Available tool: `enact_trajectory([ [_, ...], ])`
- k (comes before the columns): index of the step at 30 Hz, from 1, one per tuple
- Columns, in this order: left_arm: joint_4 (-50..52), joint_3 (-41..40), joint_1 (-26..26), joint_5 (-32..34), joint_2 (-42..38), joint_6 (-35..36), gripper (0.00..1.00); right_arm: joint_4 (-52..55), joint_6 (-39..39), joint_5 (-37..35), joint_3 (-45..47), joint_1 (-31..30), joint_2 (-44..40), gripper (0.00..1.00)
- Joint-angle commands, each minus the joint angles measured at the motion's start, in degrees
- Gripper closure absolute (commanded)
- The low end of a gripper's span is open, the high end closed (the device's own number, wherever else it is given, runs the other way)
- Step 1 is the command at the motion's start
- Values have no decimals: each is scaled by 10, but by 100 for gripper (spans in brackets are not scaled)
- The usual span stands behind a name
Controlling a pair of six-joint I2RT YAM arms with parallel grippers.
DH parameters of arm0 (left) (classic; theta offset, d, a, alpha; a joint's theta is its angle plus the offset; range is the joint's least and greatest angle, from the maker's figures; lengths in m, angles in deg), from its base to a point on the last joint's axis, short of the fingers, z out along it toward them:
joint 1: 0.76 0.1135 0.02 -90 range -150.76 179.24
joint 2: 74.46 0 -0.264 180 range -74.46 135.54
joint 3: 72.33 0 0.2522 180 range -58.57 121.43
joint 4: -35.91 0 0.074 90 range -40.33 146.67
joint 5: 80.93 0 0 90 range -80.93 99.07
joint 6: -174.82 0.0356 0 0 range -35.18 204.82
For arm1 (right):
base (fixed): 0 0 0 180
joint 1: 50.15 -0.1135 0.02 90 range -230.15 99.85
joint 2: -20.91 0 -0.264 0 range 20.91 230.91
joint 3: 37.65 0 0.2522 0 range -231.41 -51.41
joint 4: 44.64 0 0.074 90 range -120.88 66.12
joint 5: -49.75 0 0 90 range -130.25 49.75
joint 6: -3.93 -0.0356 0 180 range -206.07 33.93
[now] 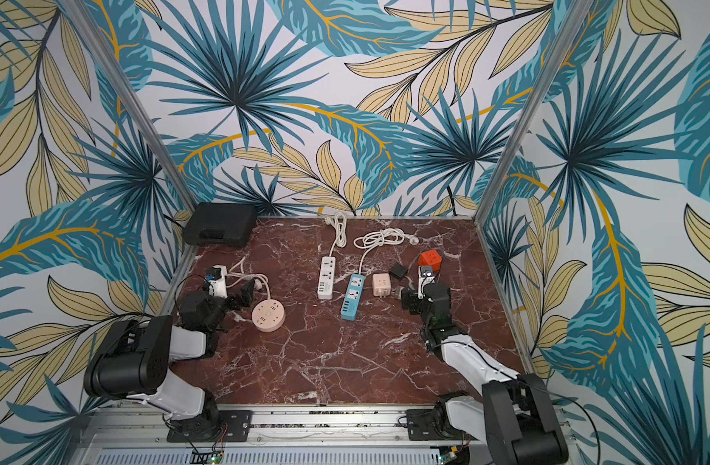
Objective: Pull the plug off the socket
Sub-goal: Reset both arms
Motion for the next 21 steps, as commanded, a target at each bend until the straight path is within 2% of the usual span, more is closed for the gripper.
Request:
enact_trajectory([
  [1,-1,21,-2,-4,1,6,0,-114,-1,22,13,7,16,0],
  [6,-1,21,-2,-5,1,7,0,-198,-12,52,12,35,67,0],
  [9,-1,21,-2,-5,1,7,0,-362,-32,69,32,61,177,0],
  [10,-1,21,-2,-4,2,7,0,-320,-33,73,25,64,166,0],
  [11,-1,21,-3,-5,1,7,0,-235,-43,77,0,66,142,0],
  [13,-1,21,-2,-5,1,7,0,-294,-35,86,9,69,166,0],
  [15,-1,21,-2,-4,2,8,0,-245,-46,72,-3,70,152,0],
  [21,-1,21,-2,-4,1,7,0,-250,-46,72,-2,69,153,0],
])
